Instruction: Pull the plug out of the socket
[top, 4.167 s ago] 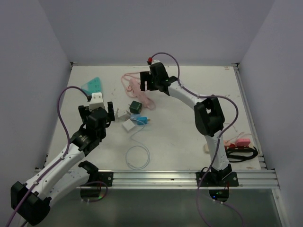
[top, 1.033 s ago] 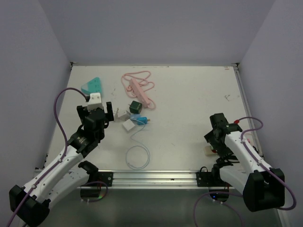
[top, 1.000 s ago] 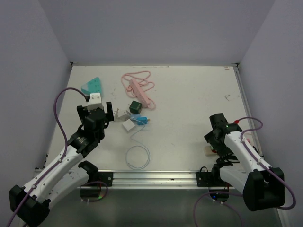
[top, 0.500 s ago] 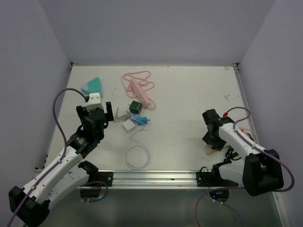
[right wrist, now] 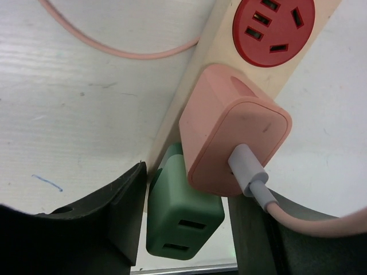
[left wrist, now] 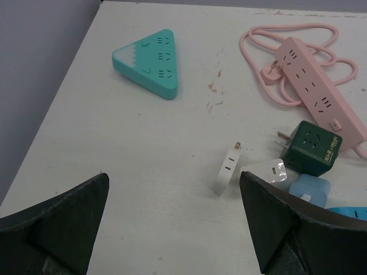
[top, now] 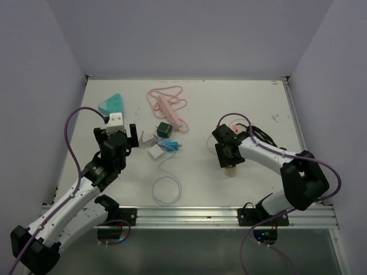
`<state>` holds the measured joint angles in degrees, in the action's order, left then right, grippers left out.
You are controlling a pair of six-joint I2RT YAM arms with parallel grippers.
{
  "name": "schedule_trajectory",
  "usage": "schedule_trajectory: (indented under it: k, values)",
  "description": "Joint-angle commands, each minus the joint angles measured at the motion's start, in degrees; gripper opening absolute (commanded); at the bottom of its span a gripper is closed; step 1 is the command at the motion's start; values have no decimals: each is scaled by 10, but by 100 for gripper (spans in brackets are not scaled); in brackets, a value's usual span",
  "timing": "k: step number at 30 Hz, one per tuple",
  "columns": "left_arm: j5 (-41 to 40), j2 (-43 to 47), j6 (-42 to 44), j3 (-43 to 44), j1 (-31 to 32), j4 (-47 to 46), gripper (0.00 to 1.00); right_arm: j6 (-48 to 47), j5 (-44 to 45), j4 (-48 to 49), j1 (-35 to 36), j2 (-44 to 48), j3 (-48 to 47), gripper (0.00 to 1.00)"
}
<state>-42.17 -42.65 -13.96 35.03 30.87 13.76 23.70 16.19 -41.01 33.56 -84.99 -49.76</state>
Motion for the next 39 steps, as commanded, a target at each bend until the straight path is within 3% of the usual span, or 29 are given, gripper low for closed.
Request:
schedule_trajectory:
  k: [1,3,5,6,8,9,12,15,19,24,30,39]
  values:
    - [26,8,13,-5,-3,-36,100,-98,-153,103,37,-15,-11,4]
    - [45,7,15,-6,-3,-41,100,-113,-179,110,38,-4,4,11]
    - [68,6,15,-7,-3,-44,100,-115,-191,122,38,21,13,25]
    - [77,4,12,-7,-3,-44,100,-116,-207,125,38,31,22,38]
    - [109,-9,11,-5,-3,-49,100,-111,-214,132,38,60,29,52]
    - [120,-16,9,-2,-3,-48,100,-108,-216,132,38,72,29,67]
    - [166,-54,-10,28,-2,-38,100,-90,-208,133,38,111,19,87]
    - [192,-97,-30,49,-2,-22,99,-61,-191,132,37,141,5,98]
    - [226,-149,-69,93,5,-9,100,-24,-136,132,35,184,-3,99]
    - [228,-214,-114,174,62,19,100,34,-59,135,1,235,8,96]
    - [258,-332,-175,285,139,65,100,83,-138,169,-111,296,45,92]
    - [274,-524,-214,448,238,120,97,161,-113,169,-201,309,93,90]
